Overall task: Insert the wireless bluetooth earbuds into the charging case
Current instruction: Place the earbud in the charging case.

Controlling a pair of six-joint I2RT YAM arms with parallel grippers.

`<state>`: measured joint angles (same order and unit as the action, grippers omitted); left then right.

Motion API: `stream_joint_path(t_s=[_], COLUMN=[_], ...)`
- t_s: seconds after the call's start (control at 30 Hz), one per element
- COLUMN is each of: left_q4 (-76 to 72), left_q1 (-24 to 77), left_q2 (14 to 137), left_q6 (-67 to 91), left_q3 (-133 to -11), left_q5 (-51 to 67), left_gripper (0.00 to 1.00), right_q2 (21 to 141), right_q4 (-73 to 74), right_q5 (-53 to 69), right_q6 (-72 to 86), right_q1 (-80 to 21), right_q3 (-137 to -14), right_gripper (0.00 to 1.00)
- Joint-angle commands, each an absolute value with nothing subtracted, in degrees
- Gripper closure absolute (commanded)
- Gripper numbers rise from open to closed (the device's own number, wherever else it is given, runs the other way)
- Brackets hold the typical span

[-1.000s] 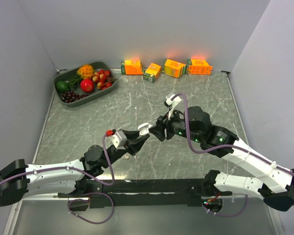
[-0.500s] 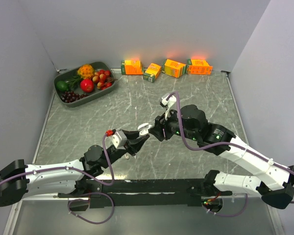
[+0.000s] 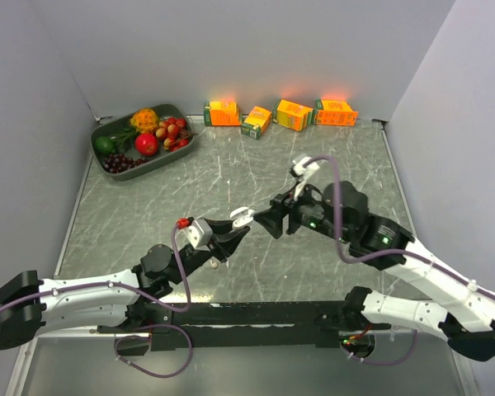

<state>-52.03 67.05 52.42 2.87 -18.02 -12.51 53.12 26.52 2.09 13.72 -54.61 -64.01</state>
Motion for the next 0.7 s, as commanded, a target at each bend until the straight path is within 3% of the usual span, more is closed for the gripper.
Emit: stream_joint_path(t_s=[0.0, 0.03, 0.07, 0.17, 0.27, 0.33, 0.37, 0.47, 0.53, 0.67], left_q4=[-52.6, -52.1, -51.4, -50.6, -48.3, -46.1, -46.4, -47.8, -46.2, -48.3], left_q1=[67.1, 67.1, 67.2, 67.1, 67.1, 67.1, 67.2, 67.1, 66.8, 66.1], left_q2=[49.6, 49.2, 49.0, 47.8, 46.1, 45.5, 44.7, 43.8, 43.6, 43.0], left_q6=[6.0, 7.0, 7.7, 10.3, 13.4, 15.8, 15.8, 15.2, 14.5, 13.3], left_q3=[-19.2, -19.0, -19.0, -18.7, -19.1, -19.4, -19.2, -17.9, -18.5, -17.2], left_q5=[-15.5, -16.0, -16.6, -18.4, -20.6, -22.1, -21.7, -19.9, -17.4, -13.1], left_gripper=[0.99, 0.99, 0.99, 0.99, 0.99, 0.99, 0.99, 0.99, 0.99, 0.99], right_q2=[47.3, 46.5, 45.5, 45.4, 45.4, 44.8, 44.1, 44.8, 44.8, 44.1], right_q4=[20.3, 19.2, 18.1, 19.1, 19.8, 17.3, 16.5, 17.3, 17.0, 15.9], right_q5=[-3.8, -2.6, -2.4, -7.0, -7.0, -3.5, -0.4, 3.2, 5.0, 5.1], right_q6=[15.3, 14.9, 14.7, 17.9, 16.9, 14.5, 13.5, 12.6, 12.5, 12.8], right_q1=[-54.2, -54.0, -53.7, -53.2, -52.7, -51.6, -51.2, -50.4, -50.1, -49.6], right_q3=[-62.3, -60.8, -60.4, -60.4, -61.0, -59.9, -59.5, -59.9, -59.9, -58.9], right_gripper=[0.29, 0.30, 0.45, 0.73, 0.88, 0.83, 0.65, 0.35, 0.29, 0.29])
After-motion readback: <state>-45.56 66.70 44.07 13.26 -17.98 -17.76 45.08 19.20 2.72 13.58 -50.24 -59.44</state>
